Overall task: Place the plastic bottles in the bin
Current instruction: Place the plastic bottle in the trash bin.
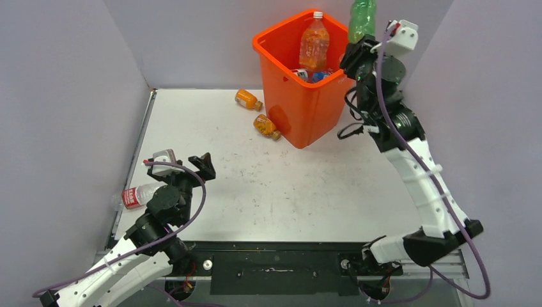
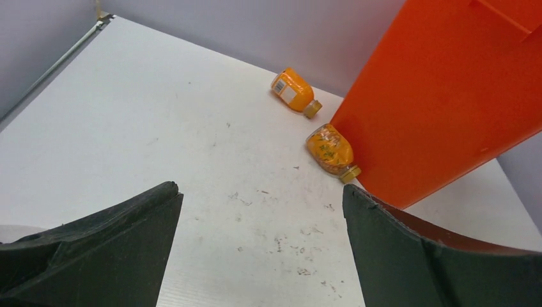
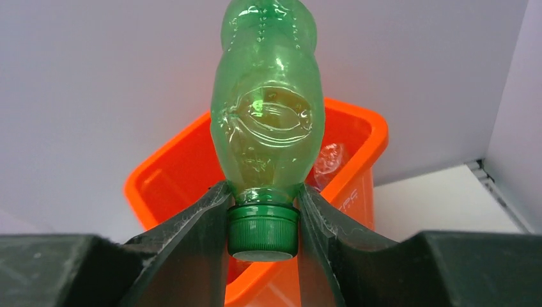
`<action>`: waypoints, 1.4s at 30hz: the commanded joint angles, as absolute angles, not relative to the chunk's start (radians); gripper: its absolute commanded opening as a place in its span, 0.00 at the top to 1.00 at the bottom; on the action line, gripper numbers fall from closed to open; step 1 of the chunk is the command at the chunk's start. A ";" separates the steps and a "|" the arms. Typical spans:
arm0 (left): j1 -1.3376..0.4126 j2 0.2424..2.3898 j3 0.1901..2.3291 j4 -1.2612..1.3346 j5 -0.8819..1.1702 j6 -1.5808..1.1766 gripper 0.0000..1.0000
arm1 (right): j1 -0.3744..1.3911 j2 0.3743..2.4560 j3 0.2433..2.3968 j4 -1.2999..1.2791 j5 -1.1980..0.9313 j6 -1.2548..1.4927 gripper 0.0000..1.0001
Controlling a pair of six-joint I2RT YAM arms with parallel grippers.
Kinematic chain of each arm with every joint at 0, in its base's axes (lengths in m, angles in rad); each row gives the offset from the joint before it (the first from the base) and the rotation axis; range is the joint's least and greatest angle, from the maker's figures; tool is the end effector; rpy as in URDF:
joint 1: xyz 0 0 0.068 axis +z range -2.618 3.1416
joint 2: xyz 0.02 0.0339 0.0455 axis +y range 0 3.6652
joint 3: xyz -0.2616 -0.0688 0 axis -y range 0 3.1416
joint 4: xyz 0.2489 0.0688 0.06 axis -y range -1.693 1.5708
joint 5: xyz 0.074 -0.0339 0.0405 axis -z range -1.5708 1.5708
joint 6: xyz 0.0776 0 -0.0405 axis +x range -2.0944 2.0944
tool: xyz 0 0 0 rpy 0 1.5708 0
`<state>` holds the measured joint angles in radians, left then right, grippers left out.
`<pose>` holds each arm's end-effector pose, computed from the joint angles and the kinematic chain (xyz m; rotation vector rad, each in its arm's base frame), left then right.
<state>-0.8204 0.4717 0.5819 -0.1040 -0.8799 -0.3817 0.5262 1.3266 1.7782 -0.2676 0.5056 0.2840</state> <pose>0.1469 -0.0698 0.3201 -0.3478 1.5337 -0.2570 0.2731 0.1152 0.5559 0.2542 1.3946 0.3206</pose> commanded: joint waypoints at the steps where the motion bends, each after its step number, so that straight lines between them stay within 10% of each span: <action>1: -0.798 0.430 0.569 -0.023 -0.886 -0.336 0.04 | 0.392 1.468 1.792 -0.254 0.351 0.466 0.95; 17: -0.806 0.427 0.580 -0.059 -0.915 -0.330 0.04 | 0.332 1.711 1.990 -0.347 0.239 0.541 0.94; 21: -0.808 0.431 0.581 -0.061 -0.921 -0.330 0.04 | 0.328 1.708 1.980 -0.343 0.200 0.538 0.37; 24: -0.808 0.434 0.583 -0.062 -0.936 -0.328 0.04 | 0.330 1.686 1.980 -0.354 0.208 0.541 0.18; 32: -0.807 0.447 0.588 -0.068 -0.966 -0.325 0.04 | 0.404 1.488 1.865 -0.299 0.203 0.536 0.13; 42: -0.742 0.584 0.701 -0.509 -1.082 -0.651 0.04 | 0.662 1.055 1.079 0.084 -0.063 0.505 0.13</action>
<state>-0.8177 0.5217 0.6147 -0.2413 -1.0702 -0.4278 0.6151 1.1015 1.2900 -0.0845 0.0967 0.5098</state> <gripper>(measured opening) 0.962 0.871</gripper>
